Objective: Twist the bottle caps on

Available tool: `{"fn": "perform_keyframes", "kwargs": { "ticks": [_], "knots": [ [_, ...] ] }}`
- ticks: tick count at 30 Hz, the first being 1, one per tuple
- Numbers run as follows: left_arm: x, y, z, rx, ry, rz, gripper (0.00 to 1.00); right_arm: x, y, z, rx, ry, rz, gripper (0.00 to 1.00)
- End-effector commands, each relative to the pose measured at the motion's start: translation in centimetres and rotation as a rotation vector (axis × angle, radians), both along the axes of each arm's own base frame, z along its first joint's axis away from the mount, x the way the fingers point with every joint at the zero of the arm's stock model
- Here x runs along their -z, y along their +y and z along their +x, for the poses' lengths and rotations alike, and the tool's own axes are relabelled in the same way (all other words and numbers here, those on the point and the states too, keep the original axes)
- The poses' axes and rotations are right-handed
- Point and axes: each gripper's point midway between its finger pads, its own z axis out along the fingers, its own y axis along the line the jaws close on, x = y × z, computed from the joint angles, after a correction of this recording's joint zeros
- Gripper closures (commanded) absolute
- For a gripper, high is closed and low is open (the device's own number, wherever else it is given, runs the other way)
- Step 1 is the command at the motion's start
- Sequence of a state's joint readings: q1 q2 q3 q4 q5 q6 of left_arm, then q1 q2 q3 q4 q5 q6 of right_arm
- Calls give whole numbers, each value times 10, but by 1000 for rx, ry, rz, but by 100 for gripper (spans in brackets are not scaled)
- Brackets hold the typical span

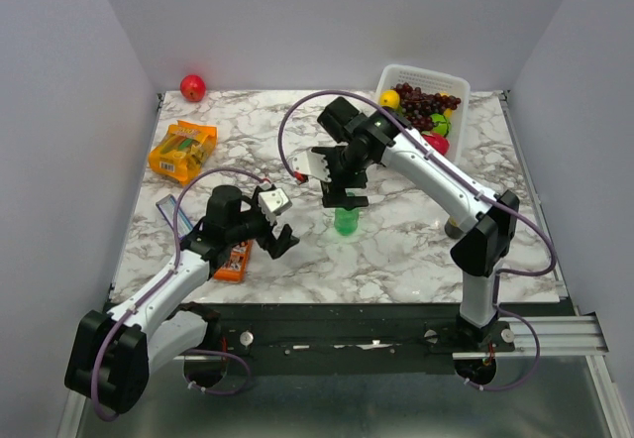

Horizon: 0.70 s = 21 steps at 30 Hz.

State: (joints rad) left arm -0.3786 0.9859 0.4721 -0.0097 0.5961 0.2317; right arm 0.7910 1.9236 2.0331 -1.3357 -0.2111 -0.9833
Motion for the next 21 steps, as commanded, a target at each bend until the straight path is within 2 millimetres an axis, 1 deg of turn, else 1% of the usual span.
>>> {"fn": "perform_keyframes", "kwargs": {
  "ticks": [1, 2, 3, 4, 5, 6, 7, 8, 9, 10, 11, 12, 13, 14, 15, 16, 17, 18, 19, 20, 21],
  "knots": [
    [-29, 1, 23, -87, -51, -41, 1, -65, 5, 7, 133, -137, 181, 0],
    [-35, 4, 29, -119, -68, -48, 1, -69, 0, 12, 179, -172, 188, 0],
    [-42, 6, 35, -146, -90, -50, 1, -95, 2, 20, 259, -237, 286, 0],
    [-49, 14, 47, -210, -120, -39, 1, -108, -1, 27, 332, -288, 334, 0],
    [-54, 18, 54, -251, -128, -39, 1, -102, -18, 39, 442, -356, 298, 0],
    [-69, 23, 64, -293, -163, -40, 1, -116, -20, 49, 520, -410, 367, 0],
    [-74, 28, 71, -326, -176, -30, 1, -134, -34, 48, 572, -461, 411, 0],
    [-76, 39, 82, -412, -185, -7, 1, -139, -53, 57, 650, -497, 416, 0],
    [-88, 46, 91, -474, -193, -22, 1, -141, -62, 58, 718, -485, 457, 0],
    [-91, 51, 98, -518, -184, -23, 1, -147, -73, 61, 765, -488, 482, 0],
    [-88, 57, 104, -560, -162, 2, 1, -160, -98, 67, 851, -522, 507, 0],
    [-113, 55, 113, -571, -191, -17, 1, -168, -108, 74, 926, -541, 555, 0],
    [-106, 57, 110, -573, -135, 26, 1, -172, -119, 79, 974, -568, 567, 0],
    [-104, 61, 116, -593, -117, 59, 1, -176, -141, 87, 1045, -620, 554, 0],
    [-125, 64, 124, -632, -139, 44, 1, -183, -149, 95, 1081, -665, 573, 0],
    [-127, 71, 128, -685, -124, 52, 1, -176, -158, 101, 1109, -680, 550, 0],
    [-132, 77, 134, -734, -127, 38, 1, -174, -172, 107, 1148, -699, 541, 0],
    [-142, 86, 139, -792, -146, 24, 1, -171, -178, 114, 1177, -699, 546, 0],
    [-149, 89, 144, -841, -142, -35, 1, -167, -184, 119, 1205, -695, 549, 0],
    [-156, 95, 145, -875, -159, -57, 1, -167, -196, 126, 1244, -689, 563, 1],
    [-155, 99, 146, -897, -172, -60, 1, -161, -197, 134, 1271, -671, 572, 0]
  ]
}}
